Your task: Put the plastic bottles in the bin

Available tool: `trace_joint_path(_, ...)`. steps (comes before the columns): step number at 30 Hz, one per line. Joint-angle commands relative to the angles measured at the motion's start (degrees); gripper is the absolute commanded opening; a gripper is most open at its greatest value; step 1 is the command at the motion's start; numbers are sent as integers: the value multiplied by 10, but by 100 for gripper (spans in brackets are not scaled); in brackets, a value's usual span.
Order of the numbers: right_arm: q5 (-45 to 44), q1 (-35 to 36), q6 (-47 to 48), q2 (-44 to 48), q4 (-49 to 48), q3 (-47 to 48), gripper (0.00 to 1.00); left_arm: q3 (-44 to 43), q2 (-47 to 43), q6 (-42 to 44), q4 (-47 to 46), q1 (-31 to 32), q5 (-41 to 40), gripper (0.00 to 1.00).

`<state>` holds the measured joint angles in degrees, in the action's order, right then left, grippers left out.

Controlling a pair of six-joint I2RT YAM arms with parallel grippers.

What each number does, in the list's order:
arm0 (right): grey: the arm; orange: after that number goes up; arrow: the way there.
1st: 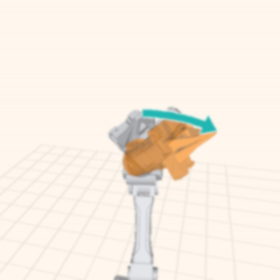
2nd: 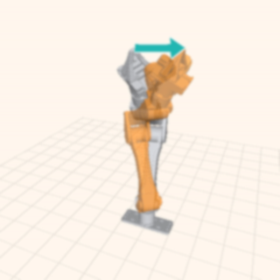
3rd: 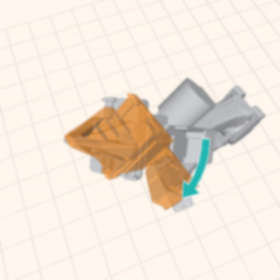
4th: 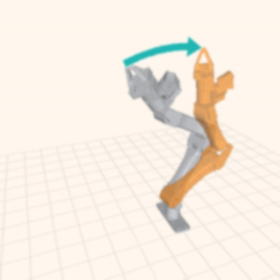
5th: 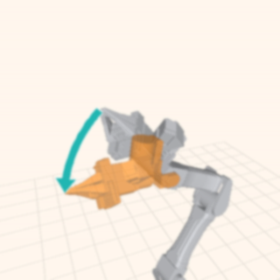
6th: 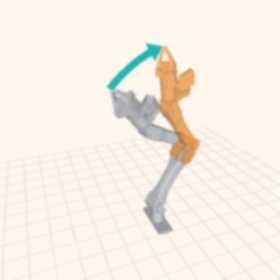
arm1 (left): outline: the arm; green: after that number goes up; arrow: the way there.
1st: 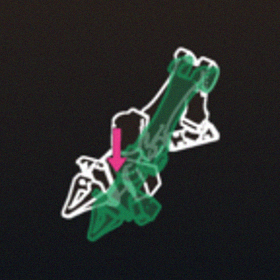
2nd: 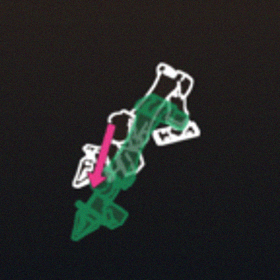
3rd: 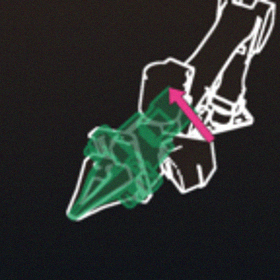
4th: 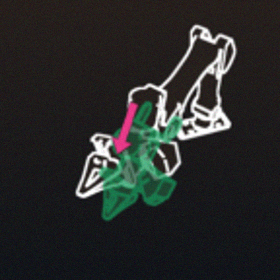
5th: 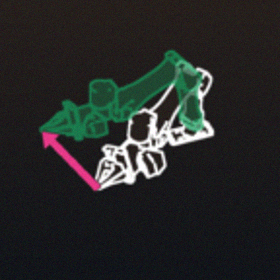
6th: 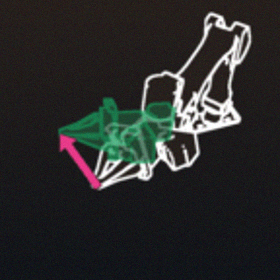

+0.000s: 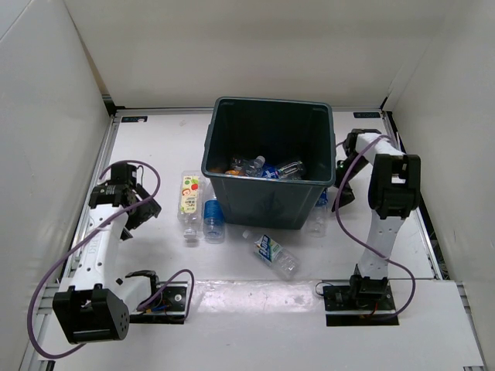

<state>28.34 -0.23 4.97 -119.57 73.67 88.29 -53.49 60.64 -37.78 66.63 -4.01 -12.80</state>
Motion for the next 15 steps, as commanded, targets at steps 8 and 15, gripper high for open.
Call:
trace_joint_path(8,-82,47,-42,-15,29,-17,89,-17,-37,-26,31,1,10,100)
trace_joint_path(15,-143,62,-77,-26,29,-30,67,-9,-65,-44,48,4,14,100)
